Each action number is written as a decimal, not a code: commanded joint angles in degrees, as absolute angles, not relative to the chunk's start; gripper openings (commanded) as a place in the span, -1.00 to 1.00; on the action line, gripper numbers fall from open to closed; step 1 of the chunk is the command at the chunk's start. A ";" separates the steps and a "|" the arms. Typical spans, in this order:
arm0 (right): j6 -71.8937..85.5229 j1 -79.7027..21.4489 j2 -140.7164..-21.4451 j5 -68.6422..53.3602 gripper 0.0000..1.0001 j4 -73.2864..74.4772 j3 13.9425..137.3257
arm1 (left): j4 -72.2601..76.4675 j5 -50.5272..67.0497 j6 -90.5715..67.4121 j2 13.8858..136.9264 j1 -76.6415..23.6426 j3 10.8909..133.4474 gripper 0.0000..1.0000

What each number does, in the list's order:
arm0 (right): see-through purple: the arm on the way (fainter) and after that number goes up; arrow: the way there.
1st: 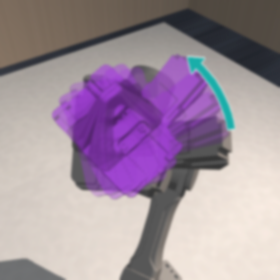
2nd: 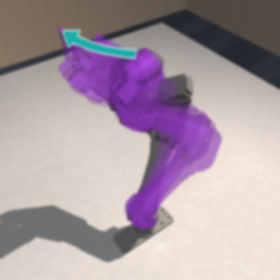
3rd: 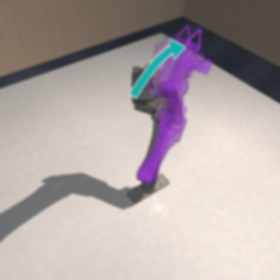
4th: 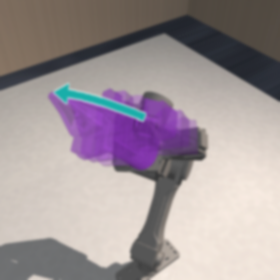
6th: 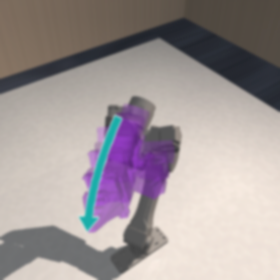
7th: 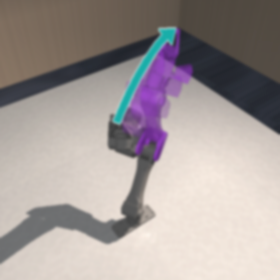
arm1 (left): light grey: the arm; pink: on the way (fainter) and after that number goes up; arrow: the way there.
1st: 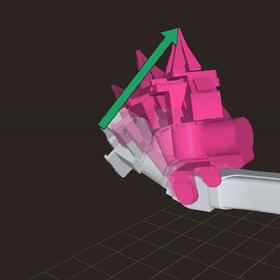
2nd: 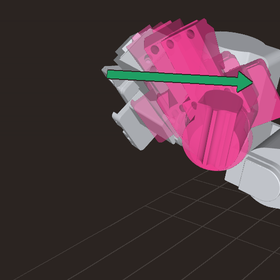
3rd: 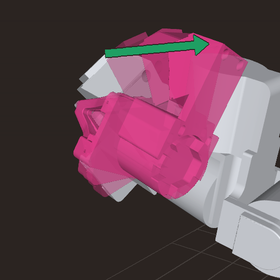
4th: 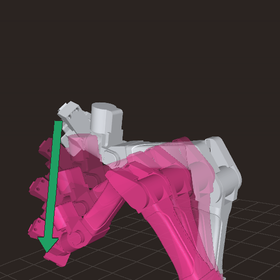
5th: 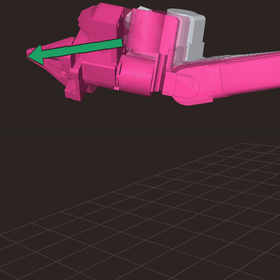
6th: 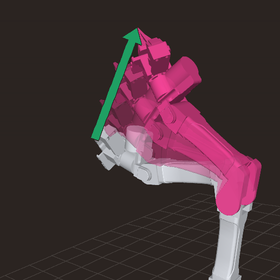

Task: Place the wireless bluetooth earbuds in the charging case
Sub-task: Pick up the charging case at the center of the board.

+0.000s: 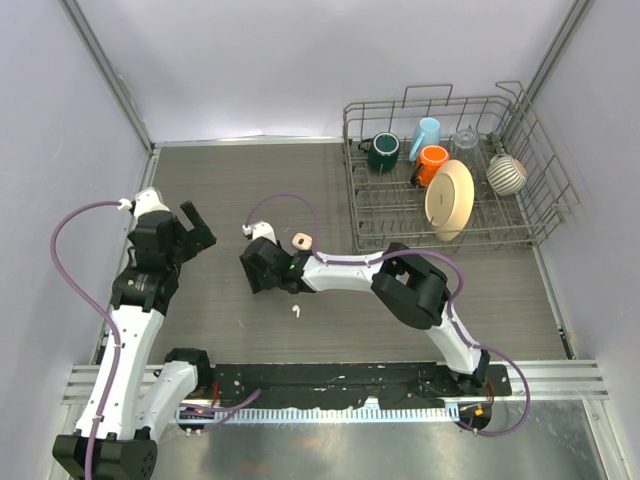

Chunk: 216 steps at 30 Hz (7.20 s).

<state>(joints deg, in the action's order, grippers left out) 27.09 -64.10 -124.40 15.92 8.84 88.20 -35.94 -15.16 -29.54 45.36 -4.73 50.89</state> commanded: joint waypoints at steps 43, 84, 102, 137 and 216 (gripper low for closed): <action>-8.78 -63.55 -74.19 -1.21 -0.99 -1.15 60.21 | -12.06 55.35 -35.58 55.90 -4.57 53.71 1.00; -12.48 -63.19 -66.71 -1.85 -0.96 0.26 59.06 | -29.18 59.85 -21.18 61.87 -18.81 59.77 -0.26; -5.37 -63.19 -65.74 9.31 0.34 -7.38 56.42 | -23.65 43.52 -22.41 59.42 -18.98 57.66 -0.99; 52.99 -39.02 -74.27 -17.40 0.43 -12.39 58.88 | 16.43 9.66 -22.50 27.25 -18.98 27.52 -0.99; 94.13 -46.58 -93.95 -31.82 0.36 -34.45 68.38 | 31.64 19.51 -17.23 32.52 -18.99 23.91 -0.93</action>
<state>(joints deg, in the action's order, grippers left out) 92.51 -45.98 -94.35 -29.78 -29.95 66.04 28.21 19.29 -18.76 32.49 -19.11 22.04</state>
